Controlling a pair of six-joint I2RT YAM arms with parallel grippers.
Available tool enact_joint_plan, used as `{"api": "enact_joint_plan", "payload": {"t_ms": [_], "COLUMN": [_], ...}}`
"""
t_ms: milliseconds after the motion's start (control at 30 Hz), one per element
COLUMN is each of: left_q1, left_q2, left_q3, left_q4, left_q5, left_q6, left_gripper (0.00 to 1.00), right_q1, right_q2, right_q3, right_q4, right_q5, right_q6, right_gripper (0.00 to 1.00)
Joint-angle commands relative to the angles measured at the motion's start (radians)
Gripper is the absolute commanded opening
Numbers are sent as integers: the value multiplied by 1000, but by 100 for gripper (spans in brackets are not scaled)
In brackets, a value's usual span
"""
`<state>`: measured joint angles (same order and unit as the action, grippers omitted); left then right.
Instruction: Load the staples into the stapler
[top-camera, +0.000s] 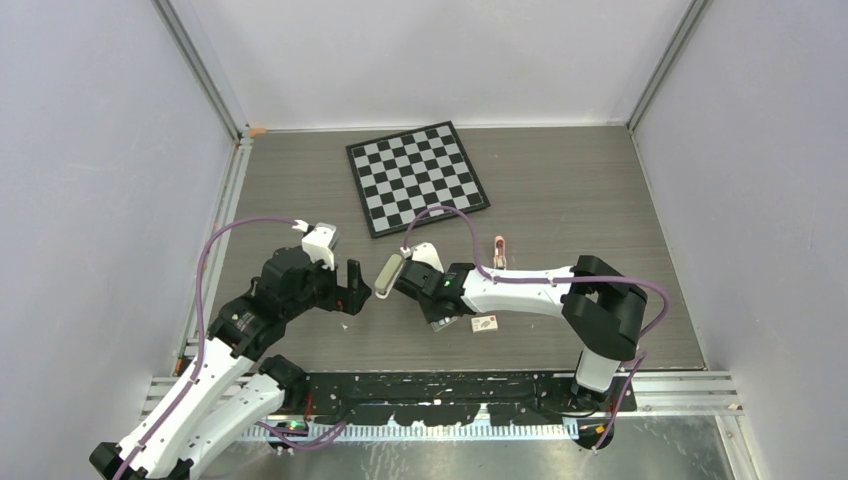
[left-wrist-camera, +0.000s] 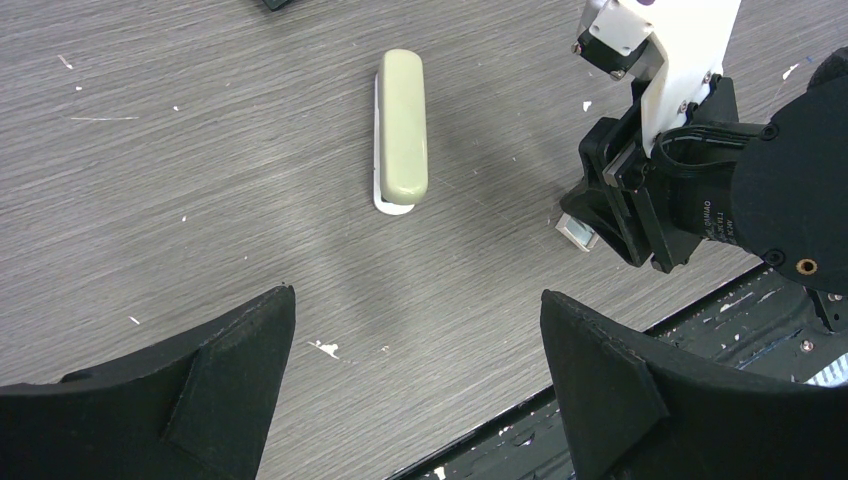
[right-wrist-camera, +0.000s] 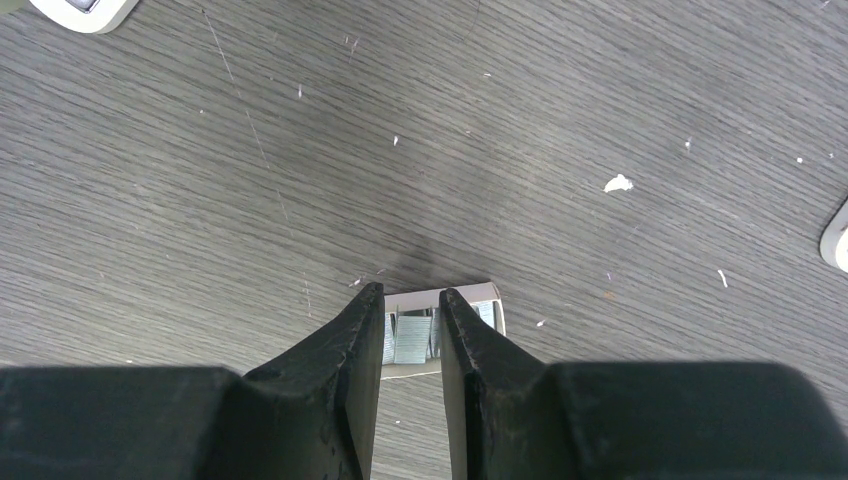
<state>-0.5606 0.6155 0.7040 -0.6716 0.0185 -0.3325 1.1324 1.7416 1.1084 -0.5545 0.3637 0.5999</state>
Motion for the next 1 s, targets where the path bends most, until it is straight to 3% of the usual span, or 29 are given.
{"api": "enact_joint_plan", "payload": {"t_ms": [0,767,967], "left_q1": [4,4,4], "left_q2": [-5,-10,-10], "left_q3": [2,2,1], "left_q4": [19,17,18], "left_q5": [0,0,0], "left_q6": [12,12,12], "left_gripper": [93,94,94], "right_q1": [6,5,5], "right_q2": [4,15,8], "right_q3": [17,28,25], "right_q4": [6,-6,-6], "right_q5": [8,3,13], "right_q6": [14,14,14], "right_gripper": [32,31,26]}}
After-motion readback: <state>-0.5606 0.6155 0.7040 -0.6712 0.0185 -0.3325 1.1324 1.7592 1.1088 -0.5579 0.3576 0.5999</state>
